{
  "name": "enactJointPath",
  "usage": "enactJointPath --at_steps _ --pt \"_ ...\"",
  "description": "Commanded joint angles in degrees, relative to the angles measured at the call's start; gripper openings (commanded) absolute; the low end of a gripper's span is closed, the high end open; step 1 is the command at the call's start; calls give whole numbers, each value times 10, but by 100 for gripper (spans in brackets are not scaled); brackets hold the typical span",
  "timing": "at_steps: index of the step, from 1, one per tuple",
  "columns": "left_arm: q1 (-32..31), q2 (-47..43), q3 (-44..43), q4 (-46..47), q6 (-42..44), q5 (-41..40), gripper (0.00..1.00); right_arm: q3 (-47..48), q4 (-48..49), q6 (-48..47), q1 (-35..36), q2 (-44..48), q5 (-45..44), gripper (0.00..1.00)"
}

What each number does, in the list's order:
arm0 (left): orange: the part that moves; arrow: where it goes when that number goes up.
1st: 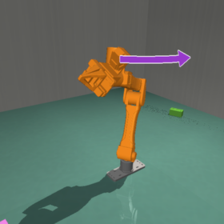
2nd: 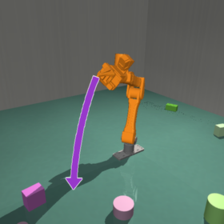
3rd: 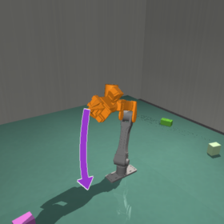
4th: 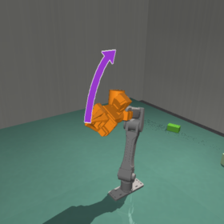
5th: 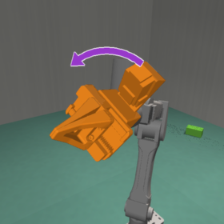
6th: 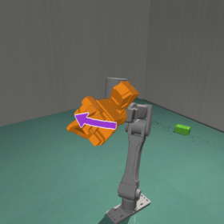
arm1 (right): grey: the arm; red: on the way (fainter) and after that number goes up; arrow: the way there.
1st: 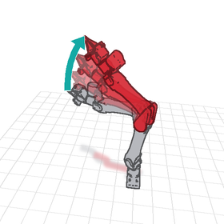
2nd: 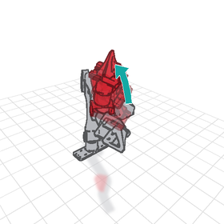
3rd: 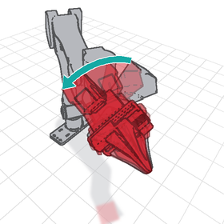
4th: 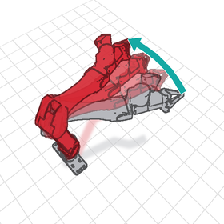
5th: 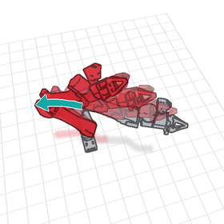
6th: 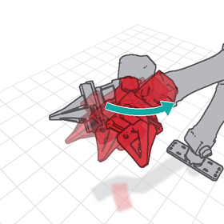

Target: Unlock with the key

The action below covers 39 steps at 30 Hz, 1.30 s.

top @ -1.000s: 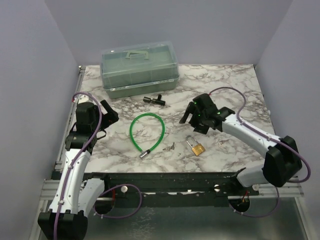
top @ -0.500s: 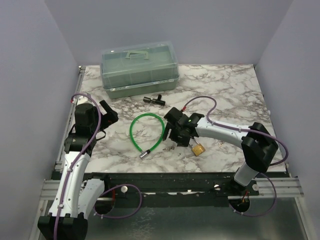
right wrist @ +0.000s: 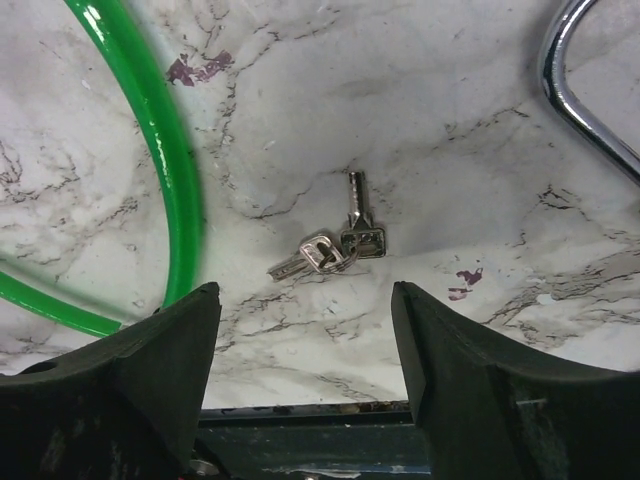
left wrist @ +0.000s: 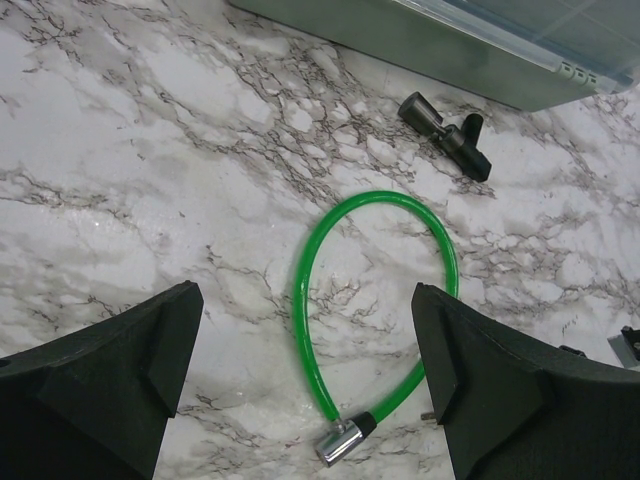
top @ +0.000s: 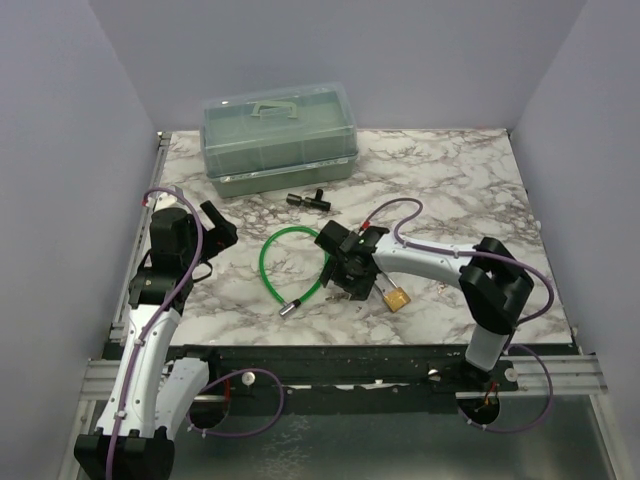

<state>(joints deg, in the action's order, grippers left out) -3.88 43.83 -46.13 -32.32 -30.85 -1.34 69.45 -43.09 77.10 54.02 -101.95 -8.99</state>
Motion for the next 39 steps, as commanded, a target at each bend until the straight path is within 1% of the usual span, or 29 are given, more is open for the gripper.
enactJointPath --at_steps 1,4,7,14,18,22,24,25,28,29,34,36,39 --pt "-2 -8 6 5 -2 -5 94 26 -24 16 3 -25 -21 75" --pt "-3 -10 7 5 -1 -5 94 30 -31 17 4 -34 -30 74" --pt "-5 -12 7 5 -2 -6 94 32 -40 20 4 -41 -43 68" --pt "-8 -15 7 5 -1 -9 94 30 -48 24 4 -53 -54 51" --pt "-9 -18 8 5 -1 -11 94 30 -48 20 4 -60 -56 40" --pt "-10 -19 8 5 -1 -13 94 27 -51 18 4 -66 -65 32" --pt "-10 -19 9 5 -1 -14 94 25 -44 10 4 -68 -66 26" --pt "-10 -19 9 5 0 -14 94 23 -40 6 4 -69 -65 17" --pt "-10 -19 9 5 0 -17 94 15 -24 -5 4 -66 -65 4" --pt "-10 -18 9 5 0 -17 94 13 -23 -8 4 -65 -67 1" --pt "-10 -15 10 5 0 -20 94 3 0 -43 4 -53 -85 0" --pt "-10 -15 9 4 1 -20 94 -11 34 -82 4 -39 -90 0" --pt "-11 -15 9 6 2 -11 94 -46 113 -155 4 -7 -89 0"
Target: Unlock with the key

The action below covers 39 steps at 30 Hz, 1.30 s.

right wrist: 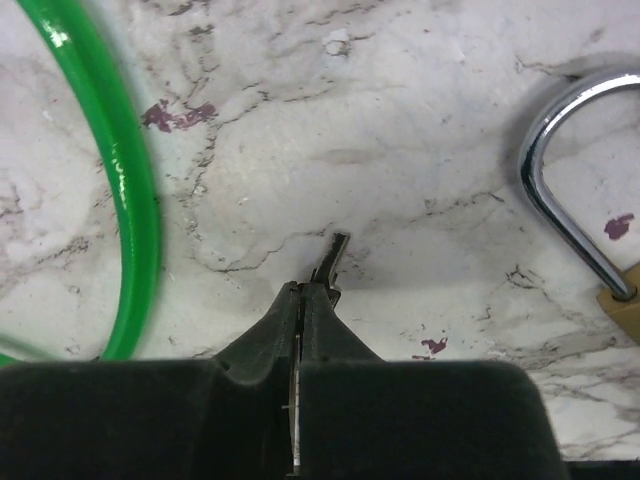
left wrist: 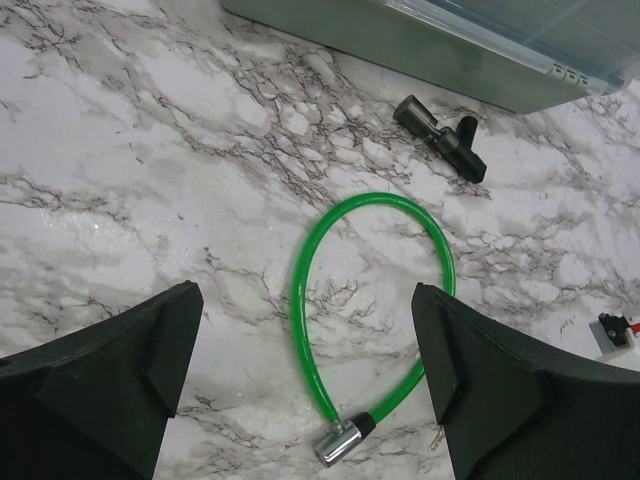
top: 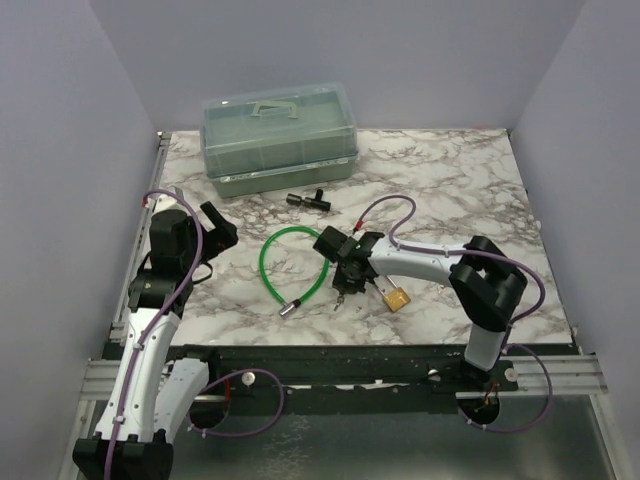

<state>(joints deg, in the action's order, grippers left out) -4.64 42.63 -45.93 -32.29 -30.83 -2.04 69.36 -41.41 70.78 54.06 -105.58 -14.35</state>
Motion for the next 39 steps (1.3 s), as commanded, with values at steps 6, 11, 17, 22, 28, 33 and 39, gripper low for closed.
enactJointPath --at_steps 6,11,17,22,28,33,39 --pt "-4 -3 8 14 1 46 94 -146 273 -234 3 116 1 0" --pt "-7 14 14 30 -3 117 93 -211 378 -316 3 172 41 0" --pt "-7 51 18 36 -26 220 91 -279 485 -373 3 231 65 0" --pt "-7 69 31 55 -58 314 86 -317 553 -396 3 279 83 0" --pt "-15 70 57 80 -102 352 80 -313 533 -379 3 297 71 0" --pt "-15 46 53 80 -80 305 78 -265 392 -328 3 239 70 0" --pt "-16 44 42 76 -31 234 78 -295 375 -290 3 198 140 27"
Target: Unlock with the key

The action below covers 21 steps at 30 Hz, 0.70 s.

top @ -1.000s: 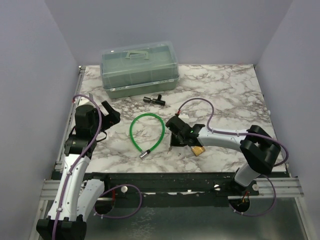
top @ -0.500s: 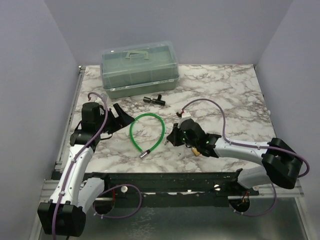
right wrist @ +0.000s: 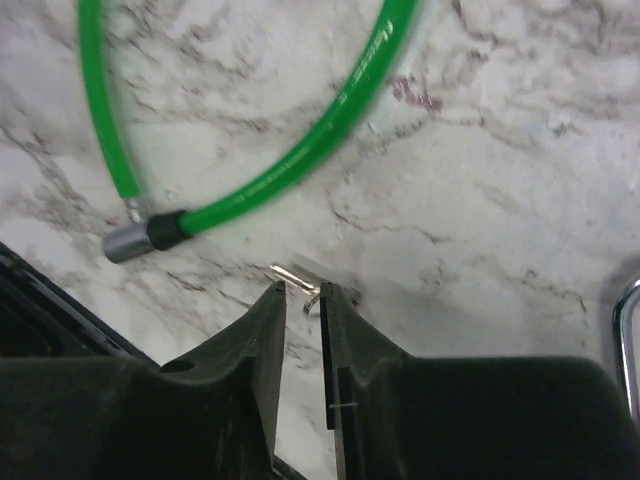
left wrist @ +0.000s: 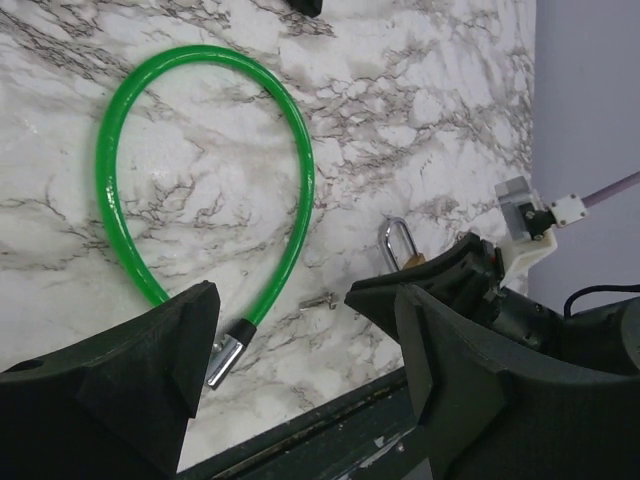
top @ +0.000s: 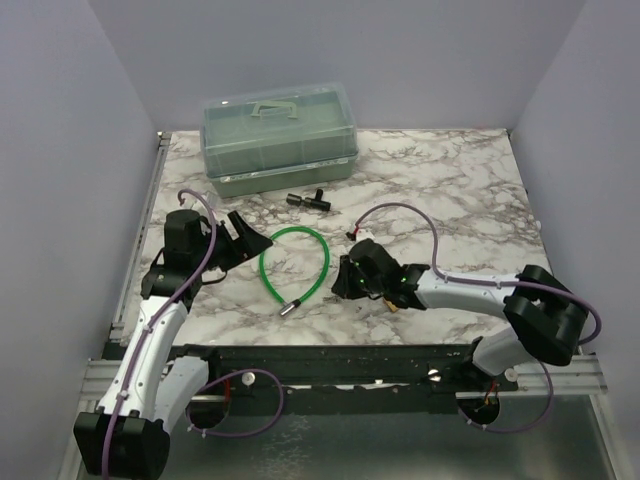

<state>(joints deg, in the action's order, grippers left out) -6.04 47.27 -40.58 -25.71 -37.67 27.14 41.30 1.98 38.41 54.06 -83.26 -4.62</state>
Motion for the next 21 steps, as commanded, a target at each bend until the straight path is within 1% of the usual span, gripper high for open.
enactJointPath --at_steps 1,2,5,6,9,11,13,17,21 --pt "-1 0 -12 9 40 -63 78 -19 -65 39 3 -24 43 33" --pt "-1 2 -11 9 41 -66 78 -25 -70 44 3 -19 43 38" --pt "-1 5 -10 9 41 -67 78 -36 -103 55 3 11 34 63" --pt "-1 5 -10 9 41 -68 78 -34 -118 57 3 21 22 67" --pt "-2 2 -8 9 43 -74 78 -21 -148 42 3 37 14 69" --pt "-2 1 -9 9 43 -77 78 -10 -152 19 3 33 28 70" --pt "-2 1 -9 9 44 -81 78 4 -152 0 3 18 42 70" --pt "-2 0 -8 9 46 -88 78 37 -167 -20 3 -18 41 69" --pt "-2 0 -9 8 48 -92 78 82 -204 -19 3 -55 11 66"
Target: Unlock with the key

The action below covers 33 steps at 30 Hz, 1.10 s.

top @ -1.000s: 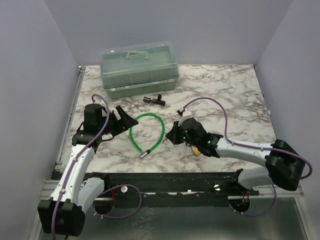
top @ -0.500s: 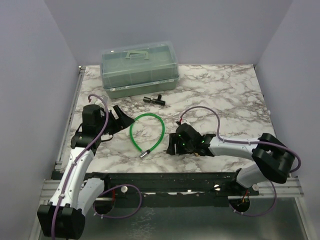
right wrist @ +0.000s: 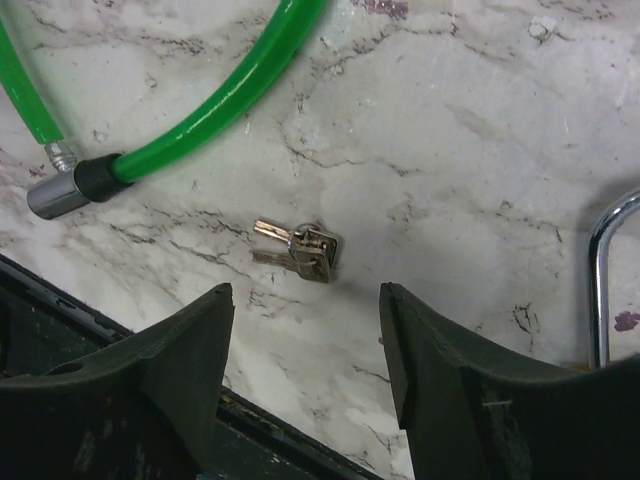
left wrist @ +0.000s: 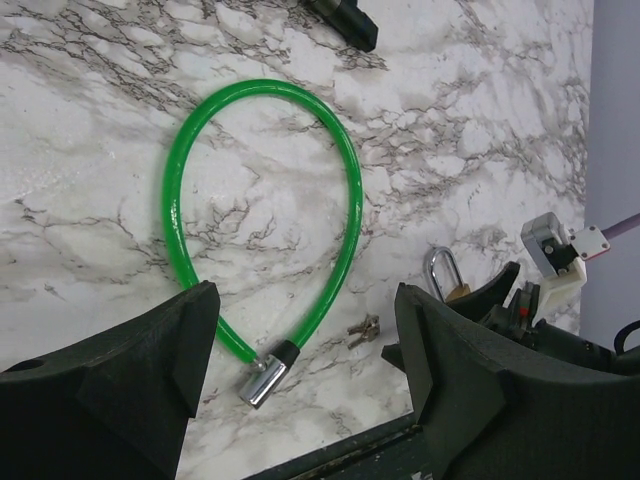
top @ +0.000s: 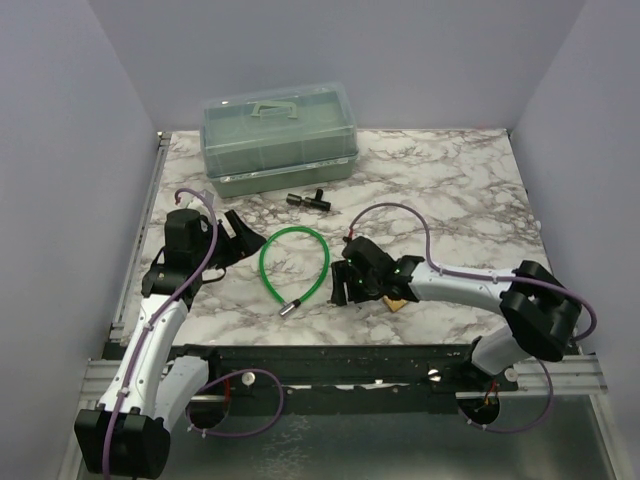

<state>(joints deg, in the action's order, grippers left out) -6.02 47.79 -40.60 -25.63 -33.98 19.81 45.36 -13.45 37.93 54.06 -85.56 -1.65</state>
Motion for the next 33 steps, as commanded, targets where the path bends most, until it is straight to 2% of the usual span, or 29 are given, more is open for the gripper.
enactJointPath --at_steps 1,16,20,23,28,33 --pt "-2 -7 -9 6 11 -20 78 51 -59 -10 3 -41 -24 64" --pt "-1 -23 -9 0 15 -38 78 116 -131 25 18 -136 -60 48" --pt "-1 -27 -9 -2 15 -41 78 137 -165 34 27 -165 -89 36" --pt "-1 -30 -9 -3 15 -43 78 154 -193 45 39 -187 -109 31" --pt "-2 -35 -9 -4 16 -47 78 172 -231 61 56 -217 -132 29" --pt "-1 -36 -9 -6 17 -51 78 171 -227 65 62 -232 -129 10"
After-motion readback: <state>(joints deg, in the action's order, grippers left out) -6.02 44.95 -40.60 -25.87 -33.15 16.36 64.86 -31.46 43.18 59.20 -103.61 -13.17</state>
